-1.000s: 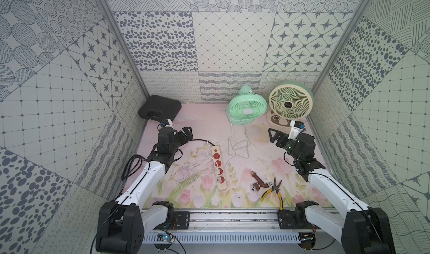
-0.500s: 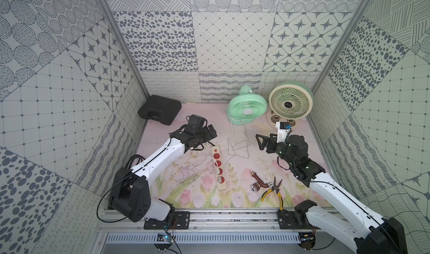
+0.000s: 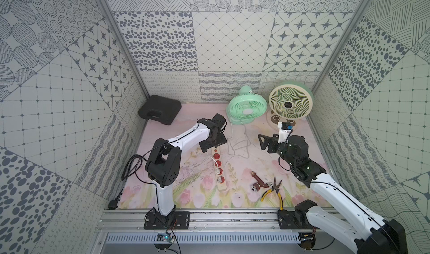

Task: Unplug the desk fan from the power strip
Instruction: Remove the plug from the socket.

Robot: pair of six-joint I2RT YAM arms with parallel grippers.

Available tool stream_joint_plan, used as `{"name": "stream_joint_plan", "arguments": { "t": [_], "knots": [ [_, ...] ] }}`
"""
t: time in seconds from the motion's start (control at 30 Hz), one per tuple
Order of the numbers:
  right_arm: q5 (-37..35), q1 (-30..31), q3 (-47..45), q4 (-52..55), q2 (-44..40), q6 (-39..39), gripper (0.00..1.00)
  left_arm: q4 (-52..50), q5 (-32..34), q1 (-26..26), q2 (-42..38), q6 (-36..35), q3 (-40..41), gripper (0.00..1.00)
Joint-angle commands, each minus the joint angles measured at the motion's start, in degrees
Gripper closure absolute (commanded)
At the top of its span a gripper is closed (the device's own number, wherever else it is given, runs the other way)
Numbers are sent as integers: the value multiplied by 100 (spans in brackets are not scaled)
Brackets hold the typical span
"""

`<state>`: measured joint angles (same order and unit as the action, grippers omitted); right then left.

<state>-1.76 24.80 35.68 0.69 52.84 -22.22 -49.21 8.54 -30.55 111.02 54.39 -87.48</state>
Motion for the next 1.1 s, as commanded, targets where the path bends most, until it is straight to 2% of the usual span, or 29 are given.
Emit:
{"name": "stream_joint_plan", "arguments": {
  "t": [0.0,0.1,0.3,0.73,1.07],
  "knots": [
    [-61,27,-4,-195,7,-75,3,-1082,165,-84,498,178,-277,2],
    [21,21,-3,-204,31,-111,3,-1088,102,-92,754,174,-401,4],
    [93,31,9,-183,30,-133,3,-931,-79,-97,1050,179,-470,23],
    [113,299,156,-6,32,67,3,-875,-136,57,1415,385,-429,100],
    [332,1336,557,597,58,848,3,-456,-226,93,1294,386,-101,100]
  ]
}}
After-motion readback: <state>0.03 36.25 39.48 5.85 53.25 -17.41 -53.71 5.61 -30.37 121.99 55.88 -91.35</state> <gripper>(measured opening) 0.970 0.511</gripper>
